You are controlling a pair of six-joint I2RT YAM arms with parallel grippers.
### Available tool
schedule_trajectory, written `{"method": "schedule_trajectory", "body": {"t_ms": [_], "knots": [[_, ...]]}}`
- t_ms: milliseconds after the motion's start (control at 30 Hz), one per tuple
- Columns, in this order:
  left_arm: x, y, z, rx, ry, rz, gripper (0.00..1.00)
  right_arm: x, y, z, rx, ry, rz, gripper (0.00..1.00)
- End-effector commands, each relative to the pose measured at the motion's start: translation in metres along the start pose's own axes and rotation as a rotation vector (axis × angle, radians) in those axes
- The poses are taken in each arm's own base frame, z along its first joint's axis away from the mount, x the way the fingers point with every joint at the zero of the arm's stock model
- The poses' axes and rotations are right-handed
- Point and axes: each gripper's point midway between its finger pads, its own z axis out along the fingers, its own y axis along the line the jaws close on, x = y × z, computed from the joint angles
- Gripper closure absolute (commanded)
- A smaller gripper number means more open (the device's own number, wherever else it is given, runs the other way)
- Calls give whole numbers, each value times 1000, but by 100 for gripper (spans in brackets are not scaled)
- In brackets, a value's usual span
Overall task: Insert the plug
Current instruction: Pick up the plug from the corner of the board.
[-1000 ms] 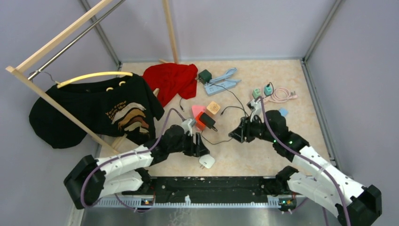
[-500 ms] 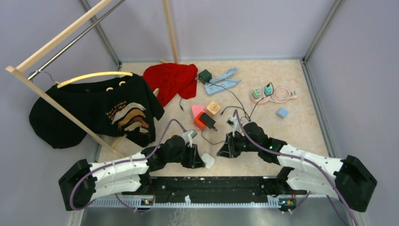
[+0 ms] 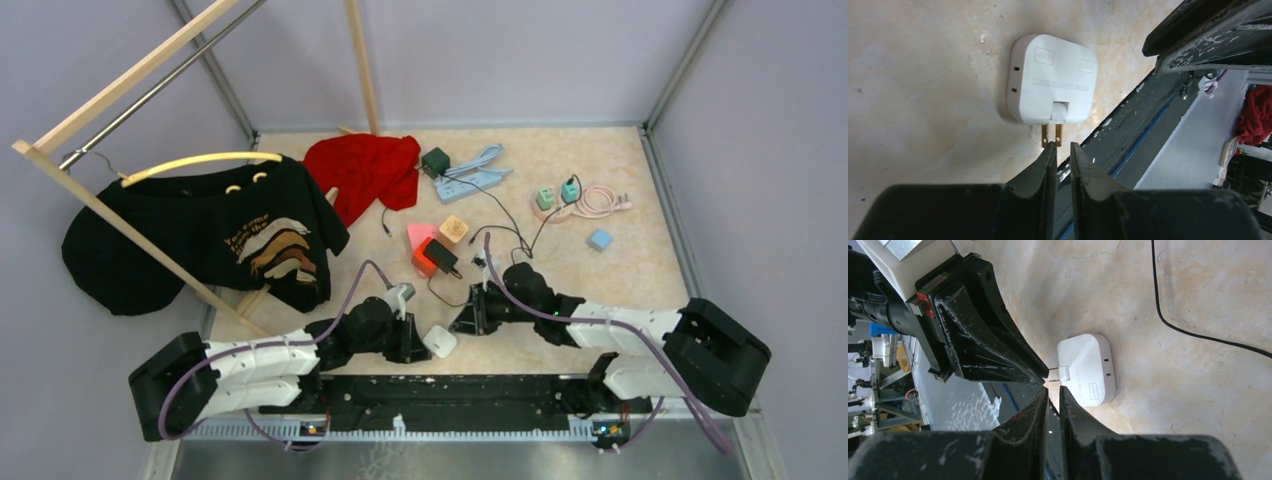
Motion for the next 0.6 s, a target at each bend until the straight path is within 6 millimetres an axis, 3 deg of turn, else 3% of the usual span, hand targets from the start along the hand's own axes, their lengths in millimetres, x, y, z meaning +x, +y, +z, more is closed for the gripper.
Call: {"method": "schedule_trajectory", "body": {"t_ms": [0, 333, 567], "knots": [[-8, 5, 4, -10, -60, 13, 79, -2, 9, 9, -64, -20, -12, 87], [8, 30, 9, -102, -9, -7, 79, 27, -12, 25, -29, 59, 30, 88], [7, 33, 10, -127, -6, -8, 80, 37, -31, 27, 44, 73, 46, 90]]}}
